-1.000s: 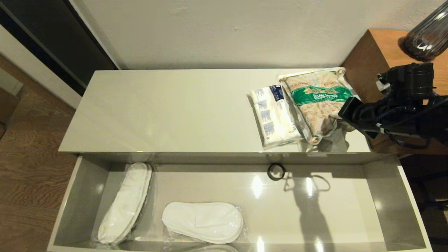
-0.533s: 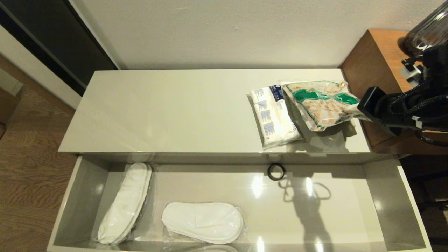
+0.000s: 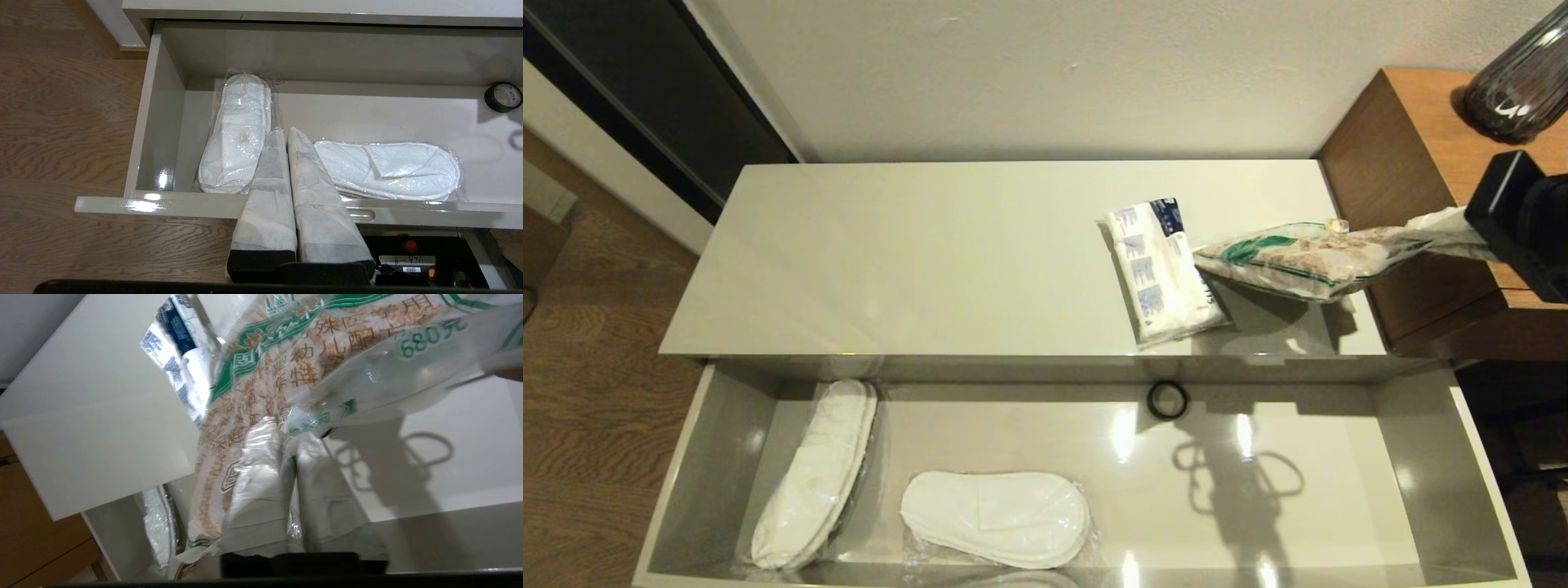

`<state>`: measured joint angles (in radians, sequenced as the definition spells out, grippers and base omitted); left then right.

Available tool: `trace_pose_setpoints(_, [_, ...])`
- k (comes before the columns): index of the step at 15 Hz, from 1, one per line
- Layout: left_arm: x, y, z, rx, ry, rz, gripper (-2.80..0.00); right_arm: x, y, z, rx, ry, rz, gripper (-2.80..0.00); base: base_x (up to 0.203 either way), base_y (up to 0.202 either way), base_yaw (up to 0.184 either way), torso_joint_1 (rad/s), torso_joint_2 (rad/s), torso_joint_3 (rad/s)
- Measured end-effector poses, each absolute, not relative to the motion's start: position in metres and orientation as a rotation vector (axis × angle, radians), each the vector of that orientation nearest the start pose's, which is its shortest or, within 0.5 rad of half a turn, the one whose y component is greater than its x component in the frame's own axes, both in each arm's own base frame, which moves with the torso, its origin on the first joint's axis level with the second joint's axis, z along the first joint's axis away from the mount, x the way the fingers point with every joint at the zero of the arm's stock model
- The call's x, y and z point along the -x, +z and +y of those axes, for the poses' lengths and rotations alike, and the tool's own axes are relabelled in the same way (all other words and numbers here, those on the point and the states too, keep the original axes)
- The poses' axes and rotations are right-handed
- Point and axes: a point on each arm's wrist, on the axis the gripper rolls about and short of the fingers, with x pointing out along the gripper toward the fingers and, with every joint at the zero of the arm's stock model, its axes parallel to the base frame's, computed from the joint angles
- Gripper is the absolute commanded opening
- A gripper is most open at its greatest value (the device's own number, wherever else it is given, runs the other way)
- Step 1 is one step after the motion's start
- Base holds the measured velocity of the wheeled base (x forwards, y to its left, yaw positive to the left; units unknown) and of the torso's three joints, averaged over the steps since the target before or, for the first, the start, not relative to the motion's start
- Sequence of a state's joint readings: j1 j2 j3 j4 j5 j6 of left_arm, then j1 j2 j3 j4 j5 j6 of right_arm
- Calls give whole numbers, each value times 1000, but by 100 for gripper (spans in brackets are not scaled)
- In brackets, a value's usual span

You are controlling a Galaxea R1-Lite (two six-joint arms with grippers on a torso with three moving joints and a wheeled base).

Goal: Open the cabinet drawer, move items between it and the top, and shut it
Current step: Put the solid drinks in the drawer

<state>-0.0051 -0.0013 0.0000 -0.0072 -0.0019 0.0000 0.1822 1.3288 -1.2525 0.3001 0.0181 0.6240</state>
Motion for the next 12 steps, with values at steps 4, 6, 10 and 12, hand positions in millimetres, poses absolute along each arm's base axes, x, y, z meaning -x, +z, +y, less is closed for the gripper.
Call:
trace_pose_setpoints(4, [23,76,0,0,-7,-9,-280,-165,341,32,-582,88,412,-280,0,0,0,0,0,0])
trace_pose_setpoints(6, [23,76,0,0,-7,-8,-280,-149,345,30,-575,90,427,-280,0,0,0,0,0,0])
trace_pose_setpoints(10, [23,76,0,0,-7,-9,-280,-122,351,27,-567,107,435,-280,0,0,0,0,0,0])
trace_pose_setpoints(12, [23,76,0,0,-6,-9,-280,-107,356,25,-562,109,444,-280,0,0,0,0,0,0])
